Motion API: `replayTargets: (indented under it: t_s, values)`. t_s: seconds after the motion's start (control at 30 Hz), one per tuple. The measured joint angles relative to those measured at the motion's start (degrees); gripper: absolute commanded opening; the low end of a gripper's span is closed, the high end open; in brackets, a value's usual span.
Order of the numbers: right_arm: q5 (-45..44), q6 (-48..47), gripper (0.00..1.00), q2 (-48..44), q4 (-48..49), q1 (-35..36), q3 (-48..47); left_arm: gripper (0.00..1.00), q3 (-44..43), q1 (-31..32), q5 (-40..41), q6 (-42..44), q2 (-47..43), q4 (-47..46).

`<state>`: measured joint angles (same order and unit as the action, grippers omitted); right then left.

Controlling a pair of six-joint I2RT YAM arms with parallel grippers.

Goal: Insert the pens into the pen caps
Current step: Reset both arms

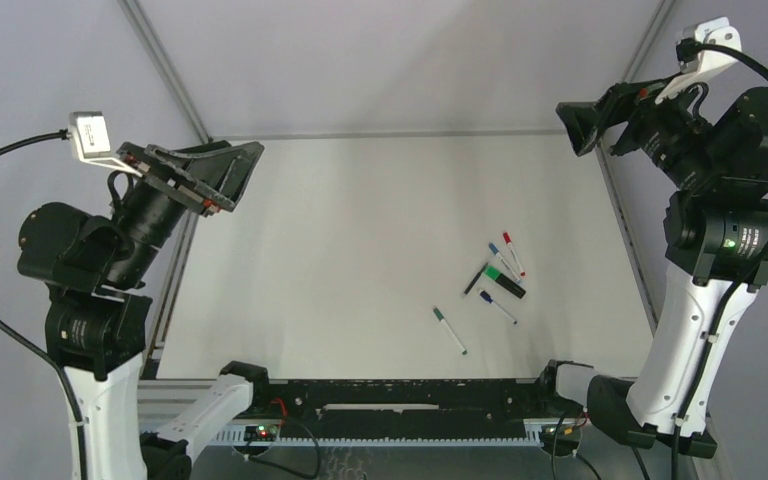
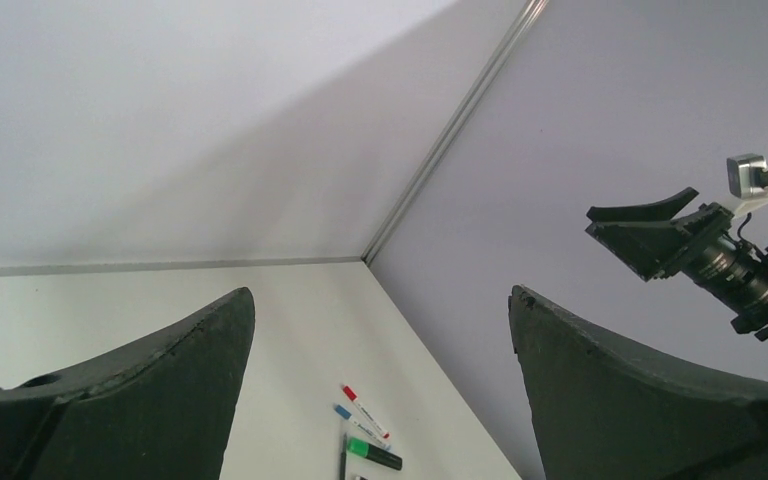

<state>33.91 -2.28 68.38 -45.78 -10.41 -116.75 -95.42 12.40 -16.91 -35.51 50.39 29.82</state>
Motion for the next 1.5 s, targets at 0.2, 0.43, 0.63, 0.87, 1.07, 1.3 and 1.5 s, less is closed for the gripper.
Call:
replayTargets:
  t_s: [0.2,0.43,0.63,0.87,1.07,1.3,1.5]
  values:
    - [-4.55,2.91,1.00,1.60,-1.09,1.11,-2.93,1.00,0.00,-0.07,0.20,0.13,-1.07,2.19]
    - [-6.29,4.61,1.00,1.79,-2.01,1.25,-2.95,1.00,0.22,-0.17,1.27,0.57,-2.19,3.69]
    - [-6.47,5.66,1.00,1.77,-1.99,1.25,-2.95,1.00,1.22,-0.17,1.75,0.57,-3.08,3.78]
    - [-6.47,6.29,1.00,1.62,-1.84,1.03,-2.75,1.00,2.84,-0.17,2.14,0.59,-3.08,3.89]
    - [-6.45,6.64,1.00,1.22,-1.49,0.52,-1.33,1.00,4.00,-0.22,2.36,1.03,-3.45,3.69]
    - [-6.43,6.78,0.99,1.14,-1.11,-0.39,0.66,1.00,5.99,-0.22,2.73,1.05,-3.43,2.93]
    - [-6.38,6.80,1.00,0.72,-0.61,-0.76,2.56,1.00,7.65,-0.33,2.75,1.03,-3.48,1.75]
